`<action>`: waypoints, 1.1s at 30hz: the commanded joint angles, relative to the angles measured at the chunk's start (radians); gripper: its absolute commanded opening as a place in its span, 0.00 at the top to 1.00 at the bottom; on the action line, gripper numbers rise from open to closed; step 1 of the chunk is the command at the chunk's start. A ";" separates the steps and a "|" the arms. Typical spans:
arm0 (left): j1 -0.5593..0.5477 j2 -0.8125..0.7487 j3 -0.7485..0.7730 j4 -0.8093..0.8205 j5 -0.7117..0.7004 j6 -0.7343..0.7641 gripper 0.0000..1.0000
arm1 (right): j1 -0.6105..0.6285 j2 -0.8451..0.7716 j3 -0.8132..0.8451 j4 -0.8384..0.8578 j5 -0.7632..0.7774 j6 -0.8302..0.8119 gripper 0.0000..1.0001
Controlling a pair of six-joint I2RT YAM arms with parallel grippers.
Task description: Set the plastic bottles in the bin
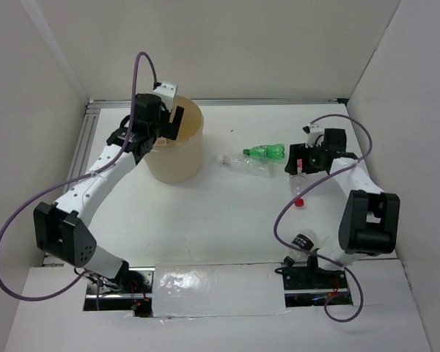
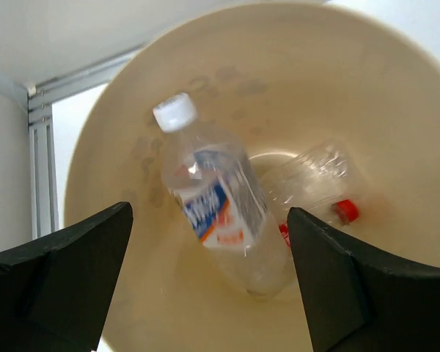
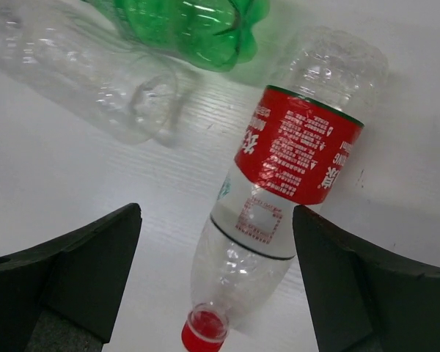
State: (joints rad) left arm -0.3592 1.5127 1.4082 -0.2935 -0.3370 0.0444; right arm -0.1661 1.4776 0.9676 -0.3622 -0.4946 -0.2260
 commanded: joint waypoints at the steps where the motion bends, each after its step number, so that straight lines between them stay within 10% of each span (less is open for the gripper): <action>1: -0.041 -0.109 0.067 0.044 0.010 -0.005 0.01 | 0.052 0.055 0.028 0.091 0.261 0.077 0.09; 10: -0.334 -0.282 -0.015 0.033 0.265 0.049 0.06 | 0.096 0.203 0.092 0.111 0.469 0.152 0.21; 12: -0.432 -0.292 -0.072 0.042 0.274 -0.015 0.28 | 0.096 0.239 0.103 0.085 0.420 0.152 0.29; 13: -0.486 -0.281 -0.165 0.042 0.288 -0.064 0.46 | 0.096 0.239 0.115 0.072 0.378 0.133 0.49; 17: -0.569 -0.258 -0.276 0.079 0.288 -0.175 0.66 | 0.086 0.178 0.157 0.049 0.234 0.048 0.61; 21: -0.667 -0.269 -0.417 0.178 0.285 -0.261 0.55 | 0.076 0.066 0.275 0.039 -0.015 -0.071 0.74; 27: -0.730 -0.255 -0.566 0.281 0.305 -0.354 0.41 | 0.224 0.137 0.623 0.104 -0.353 -0.141 0.67; 33: -0.781 -0.212 -0.709 0.341 0.325 -0.414 0.41 | 0.497 0.423 1.081 0.224 -0.354 -0.027 0.67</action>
State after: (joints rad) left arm -1.1172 1.2766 0.7414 -0.0364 -0.0368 -0.3103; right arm 0.2310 1.7748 1.8912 -0.2211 -0.7635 -0.3073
